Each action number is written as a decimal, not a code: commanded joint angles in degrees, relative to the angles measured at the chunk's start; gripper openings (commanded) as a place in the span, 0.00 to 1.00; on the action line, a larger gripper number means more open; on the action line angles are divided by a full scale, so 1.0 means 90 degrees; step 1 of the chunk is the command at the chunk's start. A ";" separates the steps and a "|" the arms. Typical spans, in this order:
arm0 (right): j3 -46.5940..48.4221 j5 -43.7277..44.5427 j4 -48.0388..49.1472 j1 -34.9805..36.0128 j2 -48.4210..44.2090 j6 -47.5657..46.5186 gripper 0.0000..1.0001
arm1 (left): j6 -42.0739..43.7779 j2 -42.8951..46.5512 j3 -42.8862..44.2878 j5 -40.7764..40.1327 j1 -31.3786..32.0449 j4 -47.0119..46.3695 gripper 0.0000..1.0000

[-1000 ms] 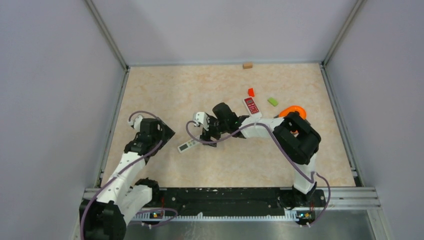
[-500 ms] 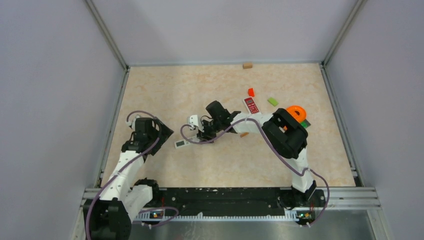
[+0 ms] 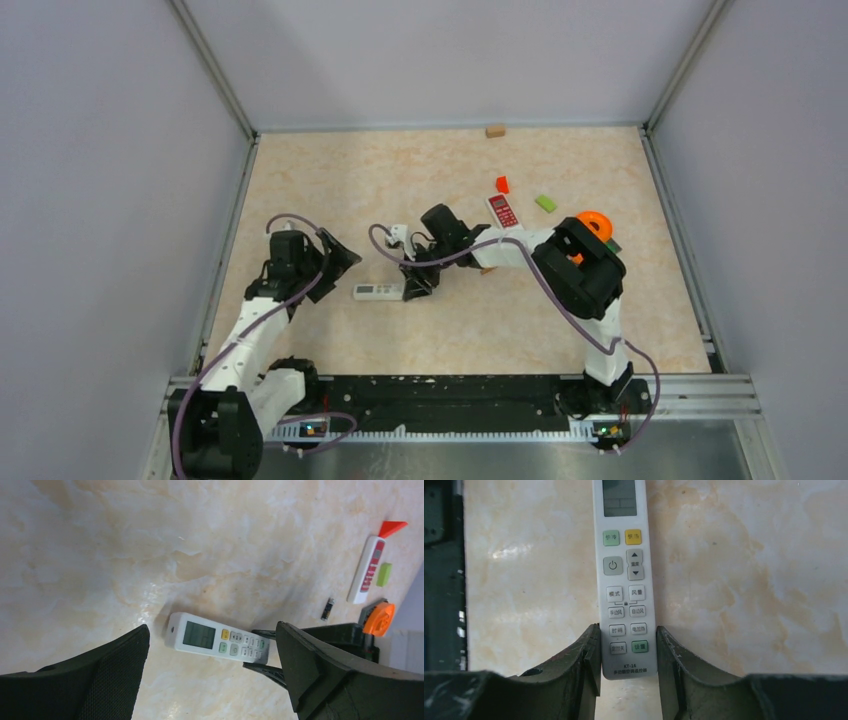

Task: Load the batteries into the remote control
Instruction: Pick up the remote control from the center of the board, then adjust the remote control.

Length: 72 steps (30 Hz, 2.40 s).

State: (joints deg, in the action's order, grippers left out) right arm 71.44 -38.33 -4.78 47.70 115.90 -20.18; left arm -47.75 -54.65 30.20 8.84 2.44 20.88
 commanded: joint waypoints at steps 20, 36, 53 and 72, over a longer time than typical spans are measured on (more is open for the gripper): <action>-0.2091 -0.1712 0.9128 -0.1150 -0.0123 1.1260 0.00 | -0.0342 0.0133 -0.0741 0.3038 -0.0027 -0.2966 0.99; -0.2242 -0.1301 1.1064 -0.1150 0.0155 1.3013 0.00 | -0.1254 0.0387 -0.0833 0.3881 -0.0027 -0.4438 0.99; -0.2227 -0.1267 1.0509 -0.0950 -0.0354 1.2812 0.00 | -0.2594 -0.0506 -0.0653 0.4235 -0.0017 -0.6012 0.78; -0.2069 -0.1401 0.8648 -0.0792 -0.0774 1.1731 0.00 | -0.2366 -0.0645 -0.0478 0.4228 -0.0007 -0.5867 0.30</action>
State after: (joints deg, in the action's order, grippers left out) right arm 51.03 -50.37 73.84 39.77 113.47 88.88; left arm -71.46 -59.92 23.31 46.13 2.42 -30.24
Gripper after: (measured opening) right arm 0.391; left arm 0.421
